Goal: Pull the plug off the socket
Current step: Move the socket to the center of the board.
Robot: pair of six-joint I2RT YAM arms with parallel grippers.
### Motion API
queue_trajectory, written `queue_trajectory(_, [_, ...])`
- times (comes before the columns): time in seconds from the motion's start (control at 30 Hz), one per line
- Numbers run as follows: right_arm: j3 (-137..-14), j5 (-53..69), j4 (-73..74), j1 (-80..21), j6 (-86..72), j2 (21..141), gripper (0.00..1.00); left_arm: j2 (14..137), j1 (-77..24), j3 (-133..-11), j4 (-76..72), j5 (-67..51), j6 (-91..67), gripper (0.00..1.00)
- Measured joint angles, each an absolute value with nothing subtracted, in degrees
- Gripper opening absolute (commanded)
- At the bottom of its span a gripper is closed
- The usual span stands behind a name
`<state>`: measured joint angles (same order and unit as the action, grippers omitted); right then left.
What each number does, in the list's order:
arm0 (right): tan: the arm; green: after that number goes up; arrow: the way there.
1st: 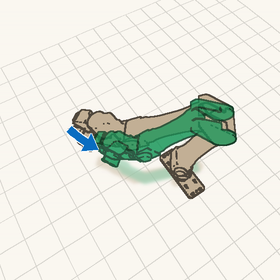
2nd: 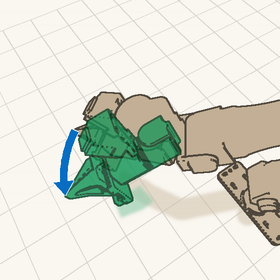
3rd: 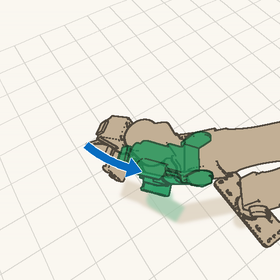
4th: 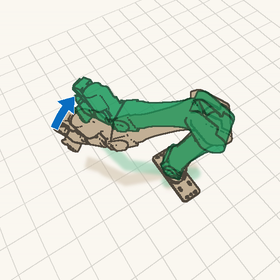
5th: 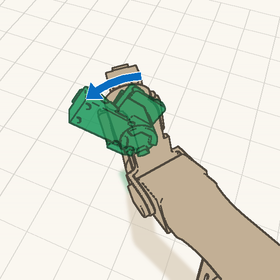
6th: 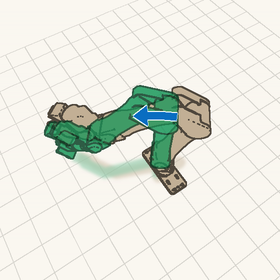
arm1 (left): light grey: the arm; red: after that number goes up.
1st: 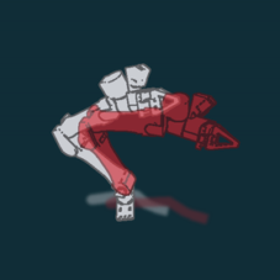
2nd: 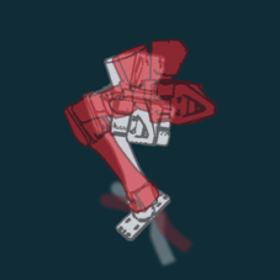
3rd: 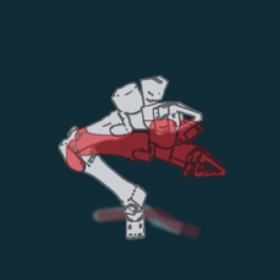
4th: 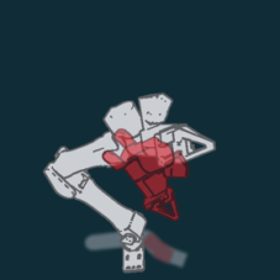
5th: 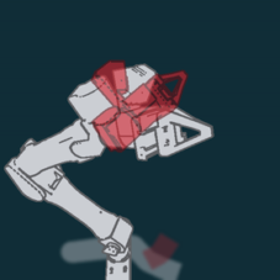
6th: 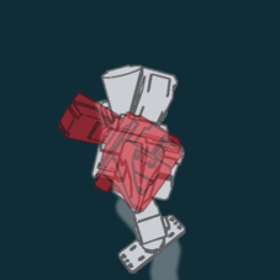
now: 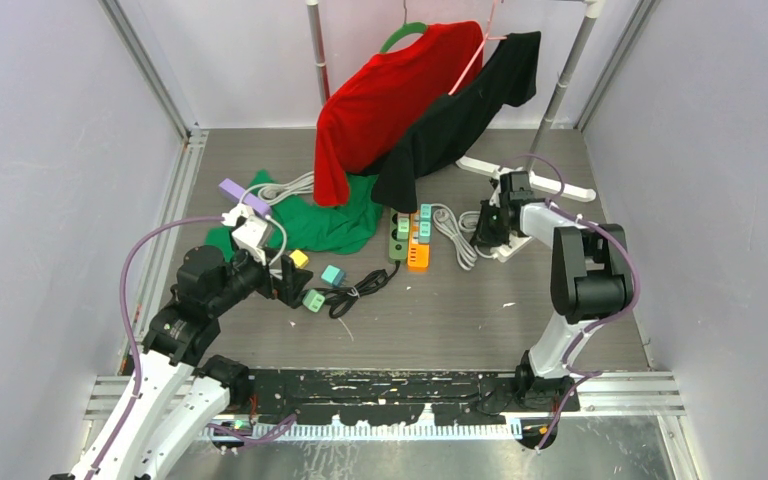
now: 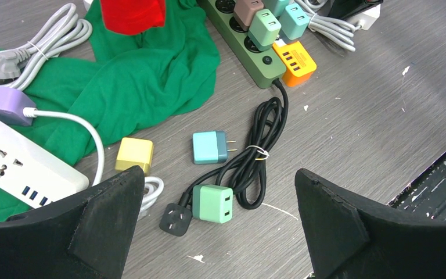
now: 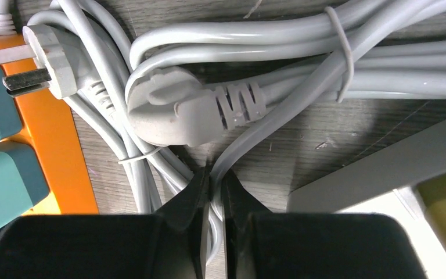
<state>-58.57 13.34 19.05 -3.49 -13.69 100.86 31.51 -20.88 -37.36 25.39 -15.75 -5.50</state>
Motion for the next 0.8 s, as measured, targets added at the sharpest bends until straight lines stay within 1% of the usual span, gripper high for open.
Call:
queue_trajectory(0.13, [-58.7, 14.9, 19.8, -2.4, -13.5, 100.1, 0.02, 31.3, -20.9, -37.4, 25.5, -15.4, -5.5, 1.0])
queue_trajectory(0.23, [-58.7, 17.2, 21.6, -1.0, -12.7, 97.4, 0.01, 31.2, -20.9, -37.4, 25.5, -15.4, -5.5, 1.0])
queue_trajectory(0.57, [-58.6, 29.2, 25.8, 8.1, -8.4, 81.1, 0.01, 31.2, -20.9, -37.4, 25.5, -15.4, -5.5, 1.0])
queue_trajectory(0.8, [-57.8, 35.8, 31.0, 8.4, -0.8, 75.8, 0.01, 31.2, -20.9, -37.4, 25.5, -15.4, -5.5, 1.0])
